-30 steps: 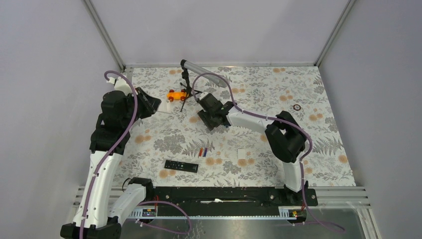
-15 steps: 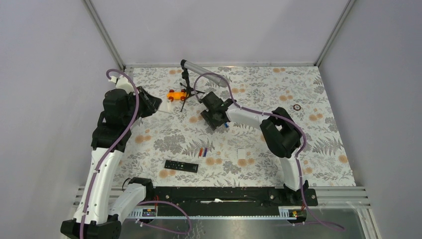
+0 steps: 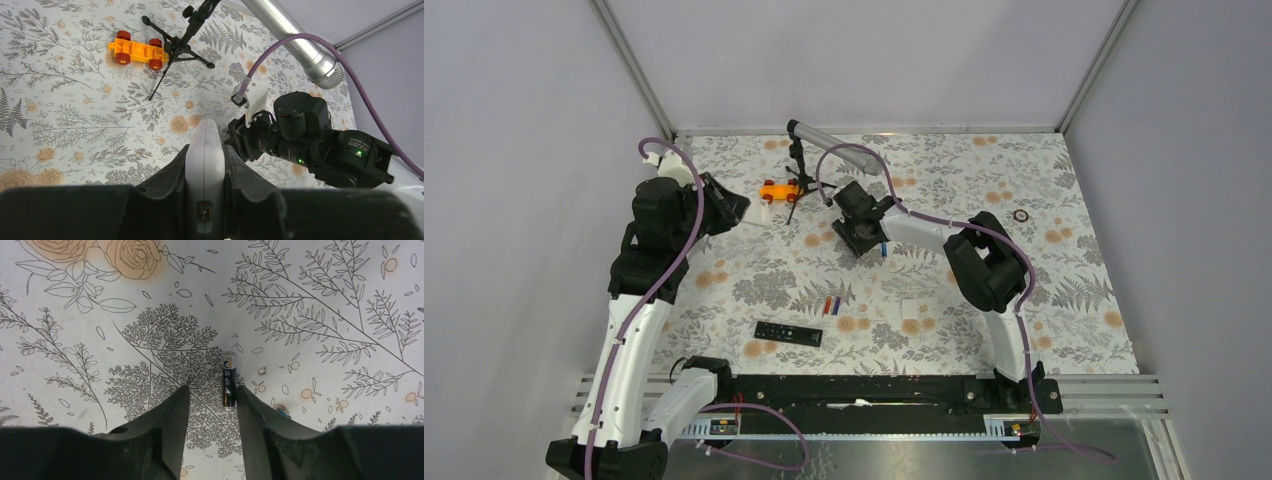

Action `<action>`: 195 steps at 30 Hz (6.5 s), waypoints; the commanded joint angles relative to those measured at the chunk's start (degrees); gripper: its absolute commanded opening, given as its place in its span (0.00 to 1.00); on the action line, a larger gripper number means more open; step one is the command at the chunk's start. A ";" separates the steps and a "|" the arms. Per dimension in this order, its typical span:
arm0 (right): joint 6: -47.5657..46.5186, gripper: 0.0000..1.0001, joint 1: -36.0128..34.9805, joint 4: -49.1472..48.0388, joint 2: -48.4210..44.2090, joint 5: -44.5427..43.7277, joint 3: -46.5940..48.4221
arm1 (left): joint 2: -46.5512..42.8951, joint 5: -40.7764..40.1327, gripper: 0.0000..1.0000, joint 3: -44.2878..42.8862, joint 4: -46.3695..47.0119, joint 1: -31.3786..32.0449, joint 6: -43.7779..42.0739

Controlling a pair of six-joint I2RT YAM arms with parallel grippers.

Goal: Load the batteries into the remote control
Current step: Pick up the battery from the center of the board, then load the battery into the remote control.

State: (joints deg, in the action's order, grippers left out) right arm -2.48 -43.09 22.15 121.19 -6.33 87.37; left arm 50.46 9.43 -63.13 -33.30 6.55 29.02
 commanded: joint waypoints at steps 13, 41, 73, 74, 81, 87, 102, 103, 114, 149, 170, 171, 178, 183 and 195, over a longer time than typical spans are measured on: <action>2.07 0.26 0.39 -0.61 0.14 -2.29 1.01 | -1.61 0.38 0.00 0.22 5.49 -0.31 0.83; 23.12 0.21 -0.36 -12.87 -40.06 23.27 -16.48 | -4.09 12.37 0.00 8.47 17.66 -0.31 8.23; 35.18 0.23 -8.69 -8.89 -38.65 -0.30 7.58 | 2.82 17.34 0.00 26.70 78.65 6.45 58.62; 34.53 0.23 -9.02 -8.37 -38.63 -1.61 7.86 | 2.81 17.11 0.00 26.99 78.77 6.46 58.88; 32.44 0.23 -10.04 -5.89 -38.65 -5.62 8.60 | 2.95 16.20 0.00 28.77 79.91 6.46 60.02; 31.66 0.23 -10.30 -4.60 -37.05 -5.37 9.33 | 4.21 17.29 0.00 28.38 81.86 6.46 60.96; 30.25 0.28 -11.27 0.56 -33.20 -8.60 13.72 | 5.38 16.47 0.00 30.00 86.90 6.46 64.72; 30.20 0.28 -11.31 0.90 -33.10 -9.12 13.80 | 5.36 16.37 0.00 29.92 86.91 6.46 64.76; 31.73 0.25 -11.58 0.26 -33.58 -13.28 13.30 | 6.36 15.27 0.00 30.49 88.80 6.46 66.64; 43.70 0.38 -9.54 -1.60 -38.96 -5.54 14.80 | 6.24 14.98 0.00 31.23 87.62 6.46 63.99; 72.04 0.98 -2.08 -29.80 -40.66 16.85 -7.12 | 5.40 16.29 0.00 30.95 88.03 6.46 61.98; 72.41 0.98 -2.08 -30.88 -40.63 16.64 -7.42 | 5.36 16.44 0.00 30.74 87.71 6.46 61.61; 79.85 0.87 -0.46 -30.97 -39.89 16.23 -8.42 | 5.27 16.69 0.00 30.92 88.20 6.46 60.57; 83.42 0.80 0.33 -30.05 -37.72 19.32 -7.43 | 5.51 16.63 0.00 31.66 91.17 6.46 60.78; 87.01 0.64 0.97 -31.61 -36.11 22.17 -7.48 | 5.79 17.20 0.00 31.93 93.14 6.46 60.29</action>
State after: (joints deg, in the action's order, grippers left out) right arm 81.89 -42.81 -5.67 84.25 12.95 79.22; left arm 56.97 26.15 -31.35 54.15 12.99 90.28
